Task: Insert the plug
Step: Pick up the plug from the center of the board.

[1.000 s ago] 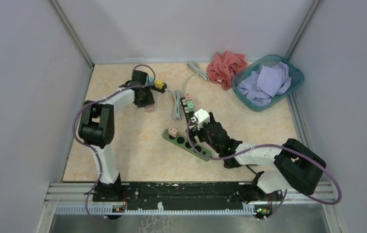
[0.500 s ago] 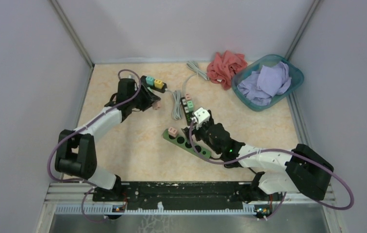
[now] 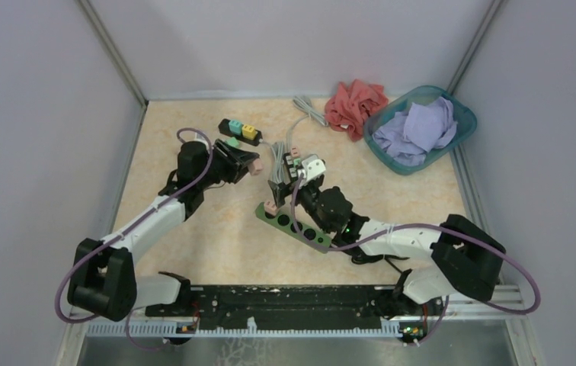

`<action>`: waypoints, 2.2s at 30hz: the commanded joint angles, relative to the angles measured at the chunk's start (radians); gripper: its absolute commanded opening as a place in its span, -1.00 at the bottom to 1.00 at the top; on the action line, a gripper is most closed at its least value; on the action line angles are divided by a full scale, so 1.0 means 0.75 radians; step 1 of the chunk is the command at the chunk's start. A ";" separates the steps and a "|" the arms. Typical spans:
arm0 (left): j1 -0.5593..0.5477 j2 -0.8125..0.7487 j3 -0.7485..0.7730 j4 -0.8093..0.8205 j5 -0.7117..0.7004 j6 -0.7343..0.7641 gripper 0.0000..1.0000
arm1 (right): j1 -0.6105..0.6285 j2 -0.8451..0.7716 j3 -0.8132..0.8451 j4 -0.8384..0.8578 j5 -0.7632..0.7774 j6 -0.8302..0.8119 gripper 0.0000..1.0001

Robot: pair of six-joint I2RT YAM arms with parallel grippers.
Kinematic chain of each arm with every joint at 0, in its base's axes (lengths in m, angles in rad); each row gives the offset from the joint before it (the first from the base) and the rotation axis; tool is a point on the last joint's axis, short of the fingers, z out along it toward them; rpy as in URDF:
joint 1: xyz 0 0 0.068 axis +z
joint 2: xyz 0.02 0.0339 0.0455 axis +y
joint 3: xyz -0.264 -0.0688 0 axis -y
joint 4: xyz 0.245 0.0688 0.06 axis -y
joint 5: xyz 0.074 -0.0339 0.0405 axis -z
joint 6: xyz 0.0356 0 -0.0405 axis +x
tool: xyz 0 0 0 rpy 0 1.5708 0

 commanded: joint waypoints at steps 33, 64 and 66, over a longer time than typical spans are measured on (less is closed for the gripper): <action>-0.170 -0.183 -0.218 0.363 -0.090 -0.465 -0.79 | 0.048 0.402 0.220 0.541 0.044 -0.034 -0.31; -0.114 -0.294 -0.101 -0.279 -0.369 0.445 0.70 | -0.107 0.070 0.660 -1.141 -0.335 -0.090 -1.00; -0.109 -0.278 -0.125 -0.277 -0.348 0.490 0.69 | -0.125 0.065 0.696 -1.239 -0.355 -0.098 -1.00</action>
